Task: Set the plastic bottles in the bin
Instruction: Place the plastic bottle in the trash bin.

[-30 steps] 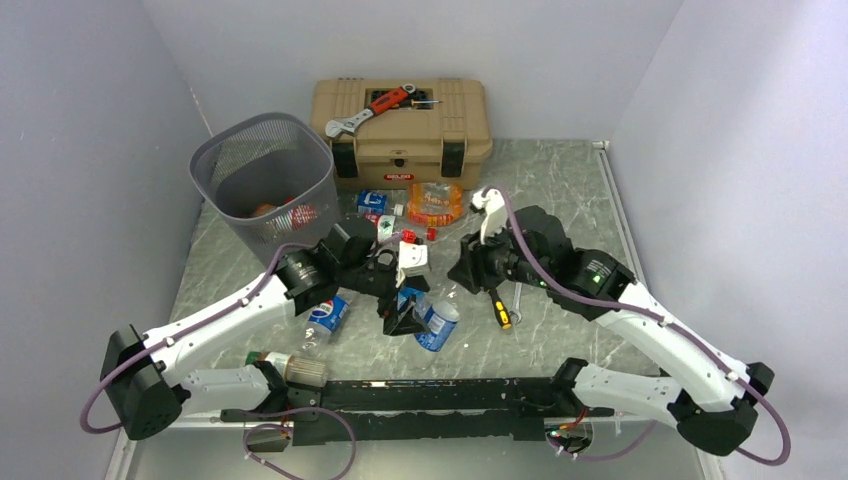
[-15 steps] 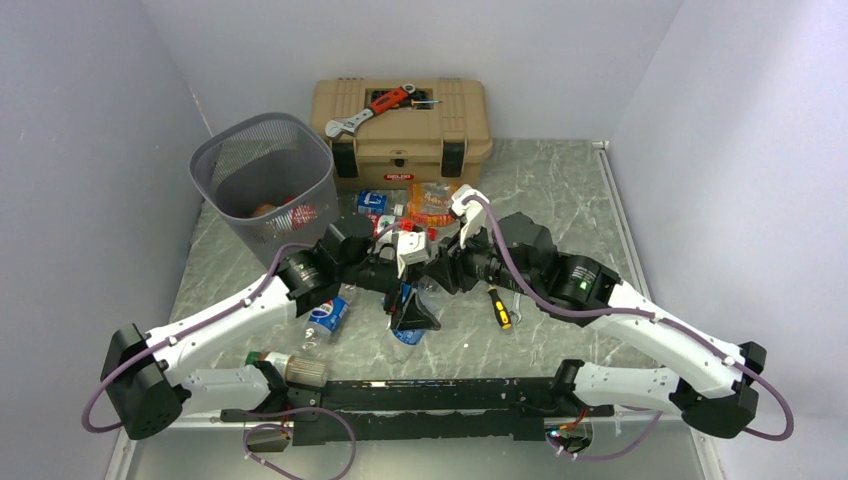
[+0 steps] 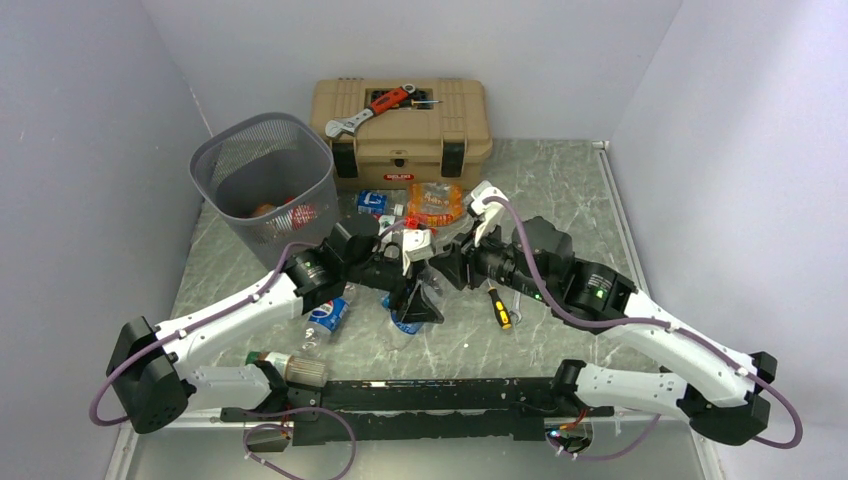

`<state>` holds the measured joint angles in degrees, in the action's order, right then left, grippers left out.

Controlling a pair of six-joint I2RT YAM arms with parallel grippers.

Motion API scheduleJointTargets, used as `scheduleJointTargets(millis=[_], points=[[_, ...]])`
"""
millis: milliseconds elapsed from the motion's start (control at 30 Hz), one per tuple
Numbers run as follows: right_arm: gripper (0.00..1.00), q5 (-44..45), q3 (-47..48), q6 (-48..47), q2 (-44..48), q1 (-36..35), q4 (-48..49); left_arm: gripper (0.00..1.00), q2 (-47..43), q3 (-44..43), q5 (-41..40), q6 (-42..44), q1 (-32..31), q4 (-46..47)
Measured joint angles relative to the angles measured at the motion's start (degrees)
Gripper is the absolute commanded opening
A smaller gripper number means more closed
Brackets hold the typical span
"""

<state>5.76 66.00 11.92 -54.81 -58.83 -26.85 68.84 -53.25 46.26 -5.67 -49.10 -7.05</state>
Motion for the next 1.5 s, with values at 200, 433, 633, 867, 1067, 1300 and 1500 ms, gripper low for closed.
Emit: scheduleJointTargets(millis=[200, 433, 633, 867, 1067, 1300, 1500], points=[[0.44, 1.1, -0.6, 0.0, 1.9, -0.1, 0.0, 0.37, 0.0, 0.0, -1.1, 0.0, 0.0, 1.1], [1.00, 3.7, -1.0, 1.3, 4.1, -0.1, 0.1, 0.32, -1.2, 0.7, -3.5, -0.7, 0.0, 2.1], [1.00, 5.9, -11.9, 2.4, 21.3, -0.1, 6.3, 0.32, -7.4, 2.6, -9.4, -5.4, 0.4, 7.9], [1.00, -1.1, -24.7, 5.5, 29.4, -0.1, 17.2, 0.32, -11.6, 1.6, -14.5, -15.0, 2.5, 21.8], [1.00, -7.8, -29.3, 8.0, 21.1, -0.1, 27.9, 0.31, -7.8, -2.1, -14.6, -21.8, 2.5, 29.9], [0.97, -8.3, -30.0, 9.2, 16.8, -0.1, 41.0, 0.31, -5.4, -2.1, -14.2, -26.0, 2.5, 33.4], [0.73, -10.2, -27.7, 9.9, 9.3, -0.1, 45.5, 0.50, -5.2, -2.1, -14.1, -27.3, 2.5, 34.4]])
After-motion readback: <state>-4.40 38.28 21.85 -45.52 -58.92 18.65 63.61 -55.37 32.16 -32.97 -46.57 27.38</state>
